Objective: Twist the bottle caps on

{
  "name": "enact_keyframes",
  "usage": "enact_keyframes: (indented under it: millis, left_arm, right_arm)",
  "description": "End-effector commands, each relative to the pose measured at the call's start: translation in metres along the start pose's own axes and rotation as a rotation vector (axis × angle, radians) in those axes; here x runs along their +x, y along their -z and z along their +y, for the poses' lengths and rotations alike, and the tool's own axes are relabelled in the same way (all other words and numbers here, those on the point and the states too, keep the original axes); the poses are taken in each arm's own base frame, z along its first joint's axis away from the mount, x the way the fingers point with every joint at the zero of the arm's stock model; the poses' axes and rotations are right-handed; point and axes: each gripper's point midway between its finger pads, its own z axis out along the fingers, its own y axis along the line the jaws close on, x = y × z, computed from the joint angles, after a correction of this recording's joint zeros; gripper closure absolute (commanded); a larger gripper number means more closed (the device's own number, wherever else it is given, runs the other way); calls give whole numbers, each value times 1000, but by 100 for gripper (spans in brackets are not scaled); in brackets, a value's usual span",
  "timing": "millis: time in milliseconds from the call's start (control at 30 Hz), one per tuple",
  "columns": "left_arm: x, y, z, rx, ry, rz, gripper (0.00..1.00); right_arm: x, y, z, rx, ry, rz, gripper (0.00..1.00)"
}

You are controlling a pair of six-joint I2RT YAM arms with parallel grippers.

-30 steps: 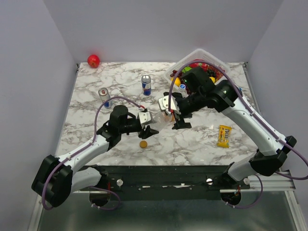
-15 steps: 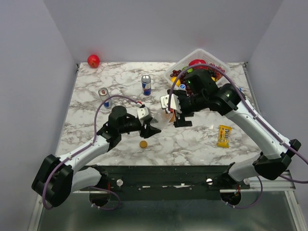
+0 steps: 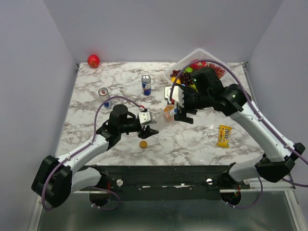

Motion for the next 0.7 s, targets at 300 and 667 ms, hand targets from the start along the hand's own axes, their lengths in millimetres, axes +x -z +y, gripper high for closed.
enact_keyframes:
  millis: [300, 667]
  left_arm:
    - [4, 13, -8, 116, -312, 107, 100]
    - [-6, 13, -8, 105, -324, 77, 100]
  right_arm:
    - [-29, 41, 53, -188, 461, -219, 22]
    - [-15, 22, 61, -213, 548, -190, 32]
